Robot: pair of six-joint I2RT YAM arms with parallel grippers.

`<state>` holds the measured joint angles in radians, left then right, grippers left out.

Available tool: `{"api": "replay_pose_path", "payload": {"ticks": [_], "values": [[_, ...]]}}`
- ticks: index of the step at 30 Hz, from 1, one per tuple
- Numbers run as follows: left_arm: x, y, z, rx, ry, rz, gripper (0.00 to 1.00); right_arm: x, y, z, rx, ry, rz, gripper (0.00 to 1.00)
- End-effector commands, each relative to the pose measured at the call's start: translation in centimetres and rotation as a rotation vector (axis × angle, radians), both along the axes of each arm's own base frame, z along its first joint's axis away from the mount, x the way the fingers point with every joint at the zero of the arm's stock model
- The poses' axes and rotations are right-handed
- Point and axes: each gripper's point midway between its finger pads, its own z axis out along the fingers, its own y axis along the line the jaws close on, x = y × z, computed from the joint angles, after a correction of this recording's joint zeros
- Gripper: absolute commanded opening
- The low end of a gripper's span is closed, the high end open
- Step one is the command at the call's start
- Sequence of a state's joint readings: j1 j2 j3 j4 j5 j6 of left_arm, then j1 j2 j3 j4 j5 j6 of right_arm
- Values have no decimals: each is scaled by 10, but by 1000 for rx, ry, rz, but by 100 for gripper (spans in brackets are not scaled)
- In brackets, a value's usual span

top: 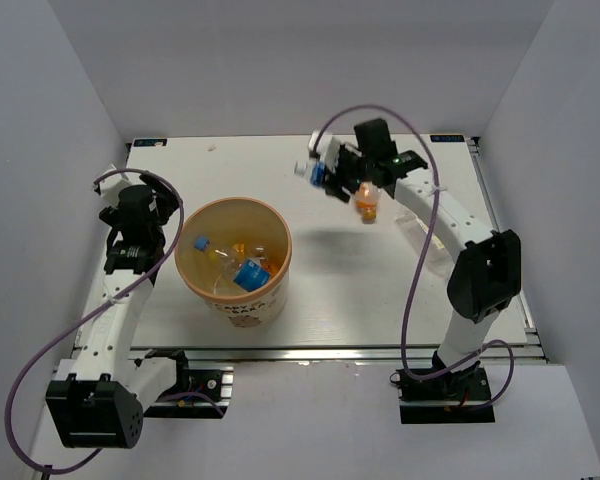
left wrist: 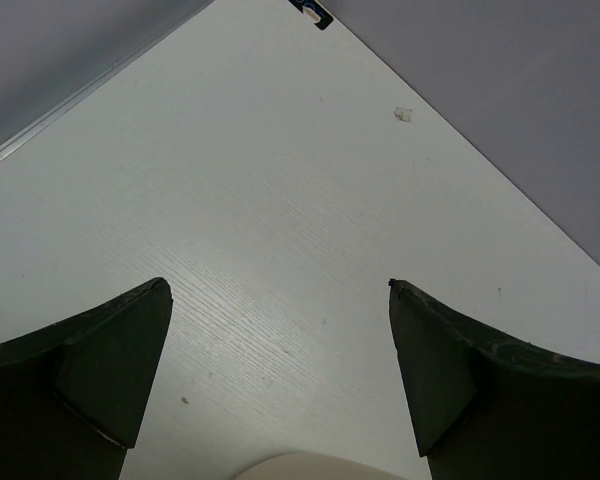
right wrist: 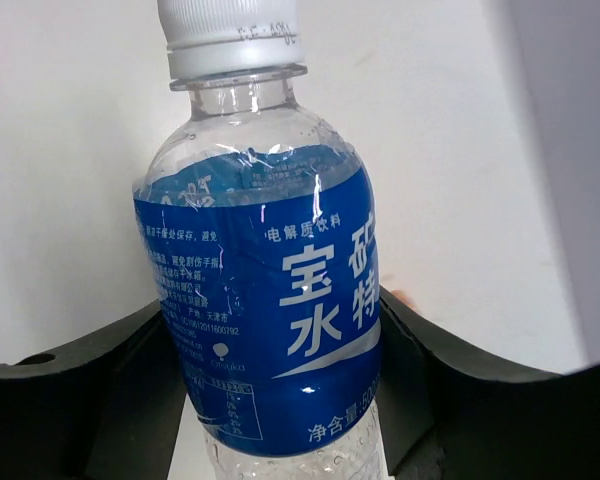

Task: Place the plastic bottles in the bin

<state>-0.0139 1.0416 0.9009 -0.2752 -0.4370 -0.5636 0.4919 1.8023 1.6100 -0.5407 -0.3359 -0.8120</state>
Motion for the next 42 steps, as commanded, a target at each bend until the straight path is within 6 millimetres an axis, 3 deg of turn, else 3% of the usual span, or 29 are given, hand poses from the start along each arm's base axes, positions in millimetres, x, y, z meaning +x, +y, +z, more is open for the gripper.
{"api": "replay_pose_path", "payload": {"ticks": [1, 2, 3, 5, 9, 11, 16, 18, 19, 23, 25, 29, 31, 32, 34, 36, 37, 38, 40, 41, 42], "values": [[-8, -1, 4, -33, -53, 8, 98, 36, 14, 156, 394, -180, -285, 34], [-9, -1, 4, -34, -53, 6, 98, 33, 19, 177, 458, -169, -288, 34], [-10, -1, 6, -35, -59, 7, 98, 20, 31, 214, 575, -130, -253, 35], [-10, -1, 4, -33, -60, 4, 98, -7, 49, 250, 688, -101, -145, 35], [-11, 0, 2, -26, -46, 11, 98, -86, 104, 290, 834, -1, 173, 39], [-12, 2, 2, -23, -40, 18, 98, -115, 135, 289, 858, 49, 254, 39], [-17, 7, 5, -16, -40, 53, 98, -163, 176, 285, 898, 242, 421, 47], [-21, 10, 6, -13, -49, 67, 98, -182, 194, 273, 872, 302, 480, 51], [-22, 11, 8, -12, -55, 76, 98, -186, 199, 267, 859, 310, 488, 55], [-25, 11, 12, -14, -80, 76, 98, -203, 210, 240, 792, 382, 493, 89], [-24, 11, 11, -12, -77, 75, 98, -204, 210, 238, 788, 387, 491, 89], [-22, 13, 10, -6, -69, 86, 98, -195, 201, 242, 785, 291, 435, 89], [-22, 15, 9, 5, -55, 93, 98, -183, 197, 235, 777, 255, 363, 89], [-22, 17, 8, 8, -49, 101, 98, -178, 188, 242, 789, 230, 333, 89], [-23, 21, 7, 19, -40, 129, 98, -155, 177, 233, 795, 212, 200, 89], [-24, 23, 4, 24, -32, 142, 98, -112, 147, 240, 840, 134, 32, 89], [-22, 23, 5, 22, -36, 139, 98, -96, 137, 226, 841, 151, -53, 89], [-21, 22, 3, 22, -33, 134, 98, -61, 109, 225, 860, 113, -188, 89], [-17, 19, 1, 20, -28, 115, 98, -29, 79, 208, 862, 151, -334, 89], [-15, 19, 1, 21, -24, 112, 98, -1, 52, 194, 874, 189, -455, 89], [-13, 19, 0, 20, -23, 110, 98, 14, 35, 179, 851, 195, -548, 89]]}}
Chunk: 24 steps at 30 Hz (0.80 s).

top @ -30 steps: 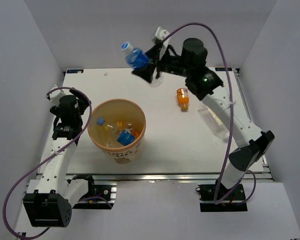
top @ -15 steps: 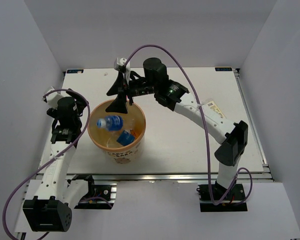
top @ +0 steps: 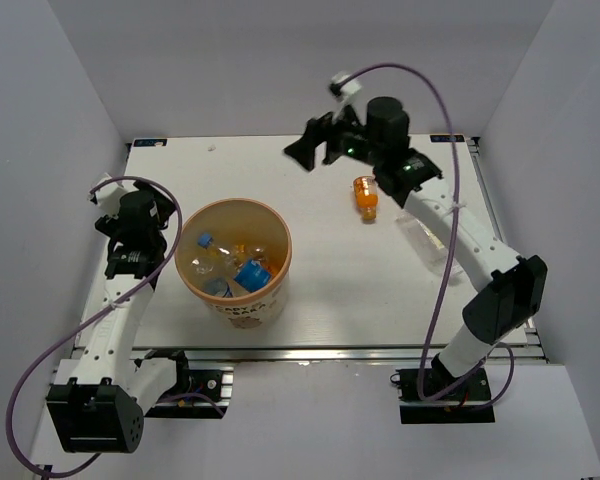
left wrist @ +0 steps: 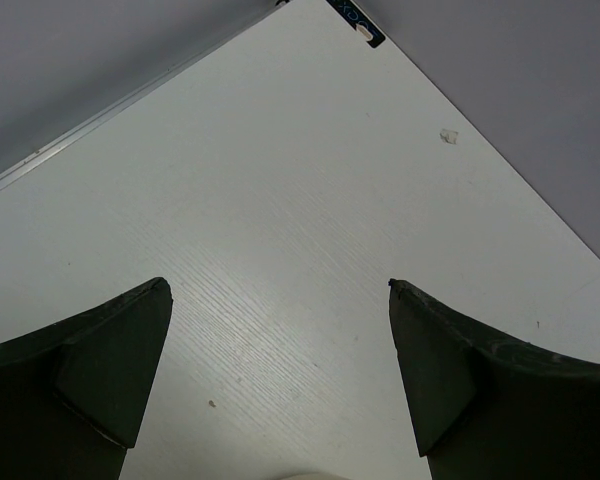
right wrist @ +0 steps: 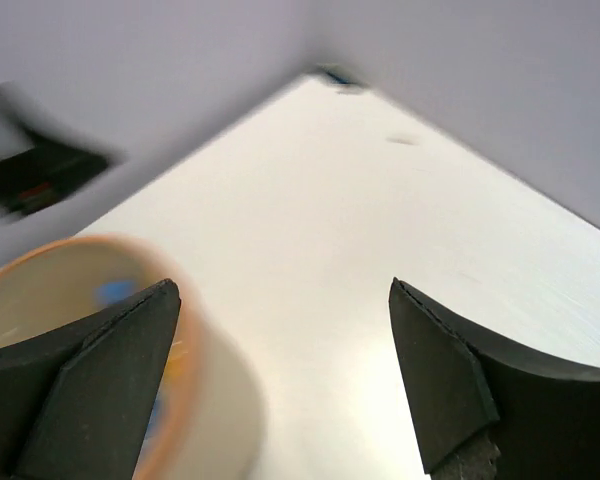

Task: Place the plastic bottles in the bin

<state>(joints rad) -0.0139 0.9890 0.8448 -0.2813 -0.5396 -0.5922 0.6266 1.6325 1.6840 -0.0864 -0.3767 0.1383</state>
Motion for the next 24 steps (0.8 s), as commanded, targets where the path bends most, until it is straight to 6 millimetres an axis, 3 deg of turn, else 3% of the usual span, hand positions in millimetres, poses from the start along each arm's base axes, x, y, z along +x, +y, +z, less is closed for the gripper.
{"api": "replay_pose_path", "payload": {"ticks": [1, 4, 7, 9, 10, 12, 13, 15, 16, 22, 24], "values": [[7, 1, 8, 6, -20, -1, 98, 83, -81, -39, -4, 159, -385, 89], [17, -2, 7, 1, -23, -22, 98, 112, -122, -84, -92, 221, -586, 89], [38, -9, 6, -3, -25, -67, 98, 143, -162, -141, -197, 282, -799, 90], [48, -13, 4, -4, -14, -95, 98, 153, -169, -157, -228, 306, -817, 89], [53, -15, 3, -6, -9, -106, 98, 159, -177, -183, -274, 358, -831, 89], [65, -19, -8, -11, 24, -131, 98, 172, -182, -190, -286, 372, -854, 89], [69, -20, -8, -12, 19, -137, 98, 178, -188, -213, -315, 410, -871, 89], [78, -23, -21, -17, 52, -152, 98, 186, -191, -224, -323, 436, -883, 89], [81, -23, -22, -18, 55, -153, 98, 189, -194, -246, -343, 476, -890, 90], [92, -21, -40, -7, 111, -148, 98, 190, -199, -304, -407, 579, -902, 89], [95, -20, -40, -5, 112, -143, 98, 189, -198, -313, -414, 594, -895, 89]]}}
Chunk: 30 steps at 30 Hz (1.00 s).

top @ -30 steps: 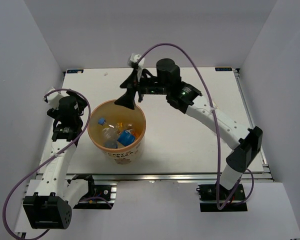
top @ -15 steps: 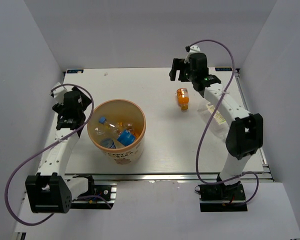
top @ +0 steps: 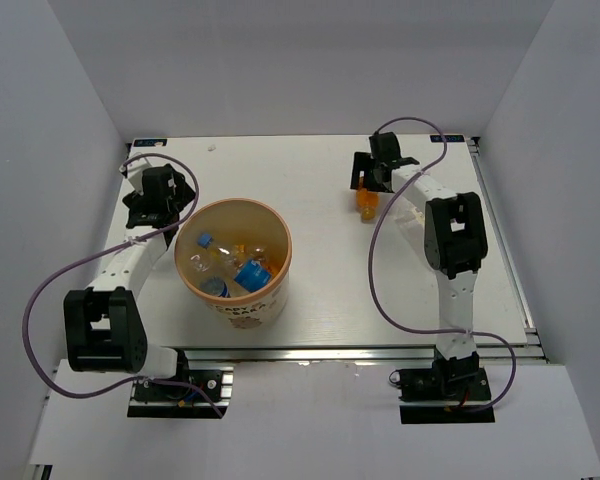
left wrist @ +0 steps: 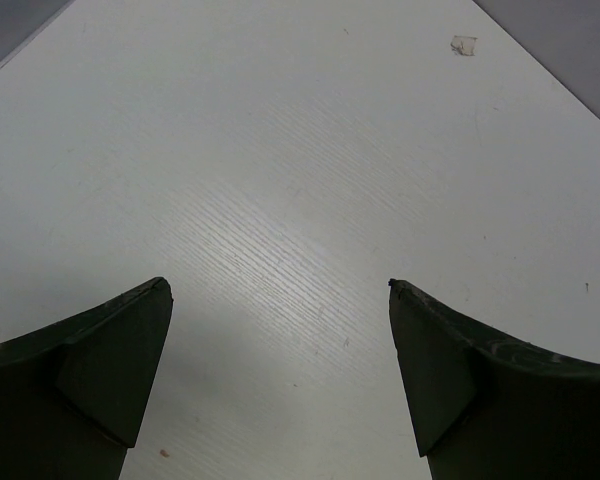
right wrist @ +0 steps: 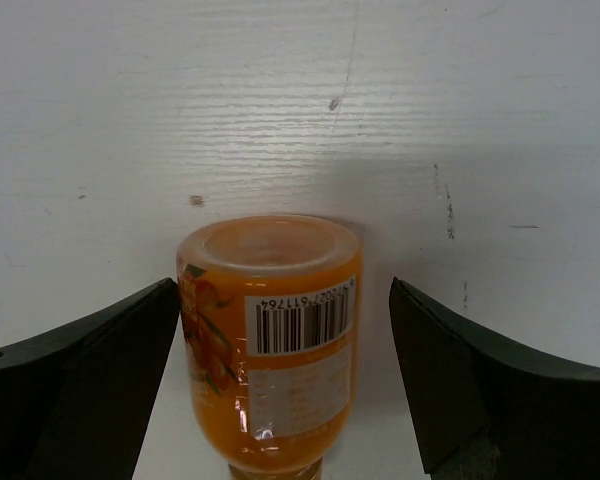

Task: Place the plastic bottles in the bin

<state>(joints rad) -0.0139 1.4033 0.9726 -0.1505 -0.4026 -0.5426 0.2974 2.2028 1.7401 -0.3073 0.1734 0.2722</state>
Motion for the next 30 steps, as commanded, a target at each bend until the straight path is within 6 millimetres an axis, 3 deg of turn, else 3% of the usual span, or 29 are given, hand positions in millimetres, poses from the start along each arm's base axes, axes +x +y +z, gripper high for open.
{"api": "replay_pose_path", "payload": {"ticks": [1, 3, 6, 7, 8, 9, 10, 11, 13, 14, 15, 17, 18, 20, 21, 23, 24, 26, 27, 29, 30], "values": [[14, 2, 25, 8, -62, -5, 98, 10, 5, 9, 17, -28, -22, 89], [15, 1, 23, 4, -56, -6, 98, 6, 7, 4, 29, -14, -14, 82], [14, 1, 21, 3, -44, -5, 98, 5, 14, 15, 61, -32, 25, 60], [13, 1, 22, 5, -42, -3, 98, 4, 17, 31, 81, -56, 37, 49], [11, 2, 24, 3, -45, 0, 98, 4, 21, 53, 96, -99, 61, 47], [9, 2, 27, 2, -50, 2, 98, 3, 23, 53, 104, -95, 78, 46], [6, 2, 28, 1, -55, 3, 98, 2, 29, 82, 128, -148, 110, 45], [4, 2, 32, -2, -66, 3, 98, -5, 44, 98, 180, -167, 189, 45], [-5, 1, 38, -11, -91, 6, 98, -19, 67, 158, 222, -294, 329, 44], [-9, 0, 40, -17, -101, 5, 98, -33, 85, 180, 270, -330, 432, 43], [-14, 0, 51, -21, -134, 5, 98, -55, 104, 218, 275, -412, 535, 43], [-23, -1, 49, -31, -142, 3, 98, -90, 136, 261, 313, -516, 703, 44], [-29, -1, 56, -34, -160, 4, 98, -124, 161, 294, 330, -590, 801, 44], [-39, -1, 54, -44, -162, 13, 98, -161, 187, 326, 312, -709, 940, 47], [-43, 0, 53, -46, -162, 21, 98, -198, 209, 340, 330, -753, 1028, 47], [-54, 0, 56, -58, -185, 33, 98, -231, 231, 349, 359, -787, 1107, 48], [-58, 1, 57, -60, -193, 39, 98, -261, 252, 347, 394, -770, 1182, 48], [-65, 2, 59, -60, -206, 42, 98, -292, 273, 343, 426, -747, 1281, 49], [-70, 3, 57, -57, -196, 48, 98, -318, 293, 333, 446, -719, 1348, 50], [-79, 12, 62, -35, -201, 100, 98, -336, 312, 328, 439, -715, 1396, 54], [-83, 15, 61, -30, -192, 113, 98, -350, 329, 304, 417, -641, 1434, 57]]}}
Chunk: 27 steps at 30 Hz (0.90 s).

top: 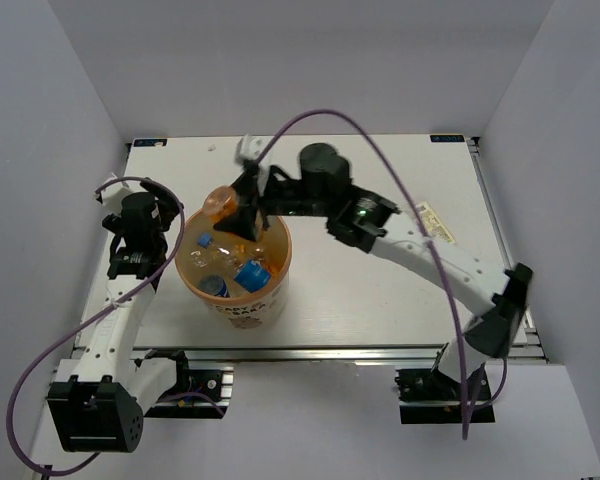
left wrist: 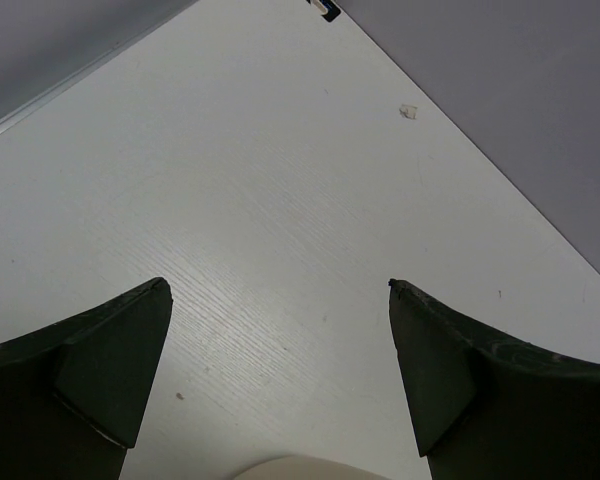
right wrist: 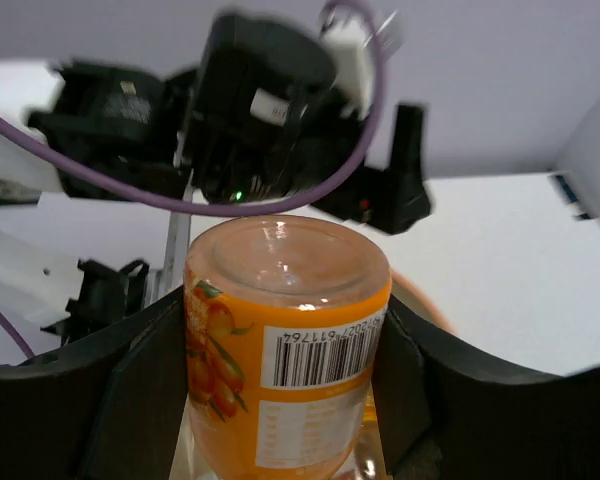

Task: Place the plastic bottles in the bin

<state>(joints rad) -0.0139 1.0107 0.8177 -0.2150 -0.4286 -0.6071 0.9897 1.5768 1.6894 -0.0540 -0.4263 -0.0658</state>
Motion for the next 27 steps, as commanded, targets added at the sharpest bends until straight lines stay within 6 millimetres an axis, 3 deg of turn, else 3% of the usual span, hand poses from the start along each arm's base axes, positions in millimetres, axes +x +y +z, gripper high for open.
{"api": "replay_pose_path", "payload": {"ticks": [1, 2, 3, 4, 9, 11, 13, 14, 16, 17, 18, 19, 20, 21, 22, 23, 25, 26, 27], "values": [[-16, 13, 2, 12, 4, 74, 98, -15, 40, -69, -184, 31, 54, 65], [-19, 12, -1, 10, 2, 69, 98, -13, 45, -53, -177, -3, 39, 73], [-18, 11, 0, 8, -9, 62, 98, -12, 56, -69, -221, 23, 41, 85], [-18, 9, -1, 3, -10, 54, 98, -13, 56, -76, -261, 51, 45, 89], [-18, 13, -1, 12, 6, 72, 98, 1, 49, -50, -237, 13, -32, 89], [-17, 13, 1, 16, 2, 70, 98, 7, 36, -38, -218, 18, -61, 89], [-15, 13, 1, 20, 3, 72, 98, 30, 15, -40, -210, 98, -114, 89], [-14, 14, 2, 22, -1, 75, 98, 53, -9, -31, -192, 124, -179, 89], [-11, 14, 4, 29, 0, 72, 98, 78, -41, -48, -212, 233, -289, 89], [-9, 15, 5, 31, -7, 74, 98, 101, -81, -39, -184, 261, -395, 89], [-7, 15, 8, 31, -14, 74, 98, 111, -104, -45, -183, 298, -466, 89], [-3, 14, 7, 27, -17, 72, 98, 128, -136, -84, -223, 402, -617, 89], [4, 12, 12, 22, -50, 65, 98, 143, -190, -78, -170, 429, -773, 89], [10, 7, 12, 11, -62, 36, 98, 149, -221, -94, -166, 478, -878, 89], [18, 4, 5, 9, -51, 17, 98, 152, -262, -142, -223, 554, -1047, 89], [26, 2, 9, 6, -73, 5, 98, 149, -311, -137, -151, 582, -1181, 89], [38, -3, 6, -1, -68, -25, 98, 138, -368, -161, -143, 642, -1375, 89], [50, -4, 4, -2, -57, -33, 98, 126, -413, -172, -96, 680, -1519, 89], [56, -6, 2, -5, -47, -40, 98, 116, -436, -183, -93, 708, -1604, 89]]}}
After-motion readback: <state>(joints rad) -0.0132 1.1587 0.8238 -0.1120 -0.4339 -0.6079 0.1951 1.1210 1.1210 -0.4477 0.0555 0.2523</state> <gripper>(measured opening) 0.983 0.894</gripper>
